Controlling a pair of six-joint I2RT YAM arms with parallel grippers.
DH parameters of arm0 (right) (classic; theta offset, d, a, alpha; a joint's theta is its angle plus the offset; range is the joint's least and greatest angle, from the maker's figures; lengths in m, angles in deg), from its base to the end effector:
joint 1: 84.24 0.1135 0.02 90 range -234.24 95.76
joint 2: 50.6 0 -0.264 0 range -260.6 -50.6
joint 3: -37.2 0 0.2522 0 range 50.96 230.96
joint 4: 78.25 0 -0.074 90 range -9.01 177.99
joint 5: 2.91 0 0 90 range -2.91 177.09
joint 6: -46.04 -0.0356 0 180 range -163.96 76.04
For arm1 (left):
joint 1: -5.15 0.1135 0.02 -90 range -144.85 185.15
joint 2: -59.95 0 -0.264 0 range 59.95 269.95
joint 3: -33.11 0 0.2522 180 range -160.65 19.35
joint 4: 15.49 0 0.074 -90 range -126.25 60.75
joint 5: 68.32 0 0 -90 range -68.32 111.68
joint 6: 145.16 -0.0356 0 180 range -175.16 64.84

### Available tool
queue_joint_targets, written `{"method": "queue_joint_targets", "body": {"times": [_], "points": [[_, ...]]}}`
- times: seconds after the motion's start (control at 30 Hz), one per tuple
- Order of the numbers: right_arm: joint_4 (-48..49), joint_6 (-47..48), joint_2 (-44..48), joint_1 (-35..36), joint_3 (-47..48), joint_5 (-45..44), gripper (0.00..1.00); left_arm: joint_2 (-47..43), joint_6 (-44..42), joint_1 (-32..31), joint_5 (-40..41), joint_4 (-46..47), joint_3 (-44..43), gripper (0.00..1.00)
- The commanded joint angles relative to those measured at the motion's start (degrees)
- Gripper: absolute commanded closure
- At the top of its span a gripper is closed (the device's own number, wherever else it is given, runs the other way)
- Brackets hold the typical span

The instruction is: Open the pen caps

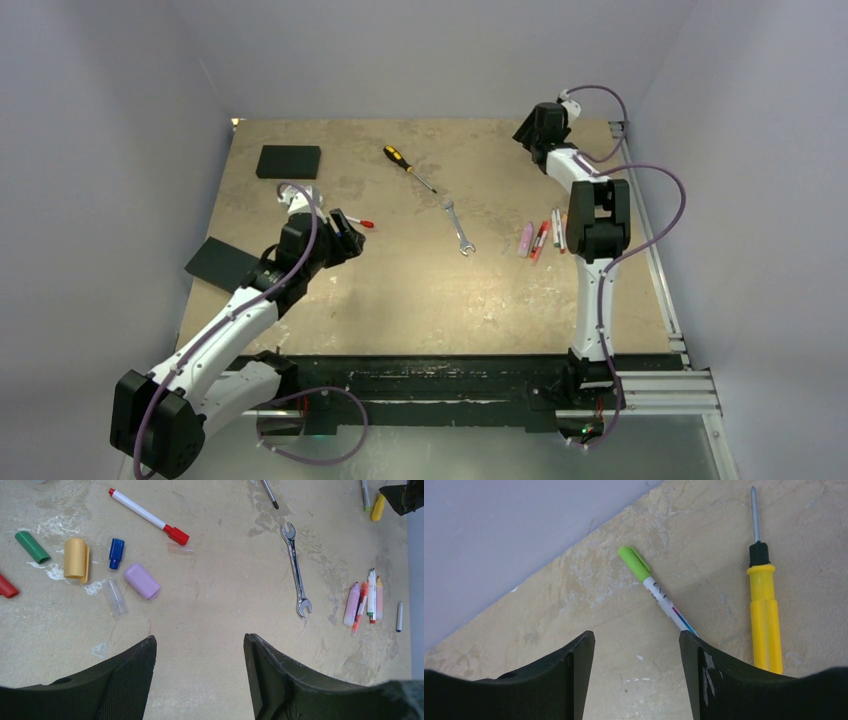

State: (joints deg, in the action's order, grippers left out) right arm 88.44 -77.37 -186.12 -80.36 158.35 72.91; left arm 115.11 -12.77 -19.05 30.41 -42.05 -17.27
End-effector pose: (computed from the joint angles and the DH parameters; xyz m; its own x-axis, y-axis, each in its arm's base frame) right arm 0.5481 0.0284 0.1855 -0.3038 0.5145 -0.8019 0.3811 0.8370 0.3926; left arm 0.1972 -0.0827 0.2524 -0.5438 -0.4862 -0.6840 -0.1079 0.8488 -0.5175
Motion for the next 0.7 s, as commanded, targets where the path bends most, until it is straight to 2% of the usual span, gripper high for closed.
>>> {"method": "queue_joint_targets", "body": {"times": [0.0,0.13,0.2,0.33,0.5,0.67], "points": [[-0.4,-0.3,-2.2,-0.7,3.7,-0.6,0.34,-0.8,-0.6,-0.2,0.4,2.6,-0.8,0.37],[-2.8,-0.3,-4.2,-1.6,5.9,0.0,0.34,0.1,-0.7,-0.2,0.3,3.1,-0.8,0.37],[-3.3,5.8,-4.8,-1.8,6.6,0.8,0.22,0.7,-0.7,-0.2,0.3,3.6,-0.7,0.37],[-3.8,6.2,-5.7,-2.0,7.6,3.2,0.21,2.1,-0.4,-0.2,-0.5,4.9,-0.5,0.37],[-5.3,6.4,-6.7,-2.0,8.4,3.8,0.29,3.3,0.1,-0.2,-2.0,6.2,-0.5,0.38],[-8.1,6.3,-7.8,-2.0,9.8,3.1,0.47,2.7,0.2,-0.2,-2.7,6.2,-0.4,0.38]]}}
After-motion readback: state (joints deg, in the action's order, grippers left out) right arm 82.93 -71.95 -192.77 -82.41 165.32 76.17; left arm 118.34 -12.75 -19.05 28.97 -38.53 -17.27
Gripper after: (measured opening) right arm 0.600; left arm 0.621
